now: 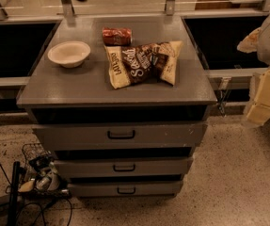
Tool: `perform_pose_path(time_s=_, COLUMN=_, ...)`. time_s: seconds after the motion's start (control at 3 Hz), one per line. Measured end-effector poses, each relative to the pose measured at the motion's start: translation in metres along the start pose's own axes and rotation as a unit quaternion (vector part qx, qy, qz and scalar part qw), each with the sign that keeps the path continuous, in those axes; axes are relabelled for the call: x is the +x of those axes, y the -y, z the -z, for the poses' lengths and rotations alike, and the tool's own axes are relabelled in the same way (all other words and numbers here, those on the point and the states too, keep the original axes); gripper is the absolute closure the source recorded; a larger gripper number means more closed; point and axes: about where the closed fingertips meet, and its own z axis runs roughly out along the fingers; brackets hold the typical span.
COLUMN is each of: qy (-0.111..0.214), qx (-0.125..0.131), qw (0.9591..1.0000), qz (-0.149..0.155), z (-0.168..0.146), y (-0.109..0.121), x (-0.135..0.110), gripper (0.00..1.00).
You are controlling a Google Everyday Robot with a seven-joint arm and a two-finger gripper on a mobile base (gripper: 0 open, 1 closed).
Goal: Open bottom drawer
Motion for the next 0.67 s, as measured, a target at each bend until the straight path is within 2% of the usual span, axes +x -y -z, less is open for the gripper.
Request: perform_pose_path(time_s=0.67, qy=0.000, qx=0.002, qw=1.0000, qz=-0.006, z=-0.0072, y=-0.0015, x=0.0032, gripper=0.00)
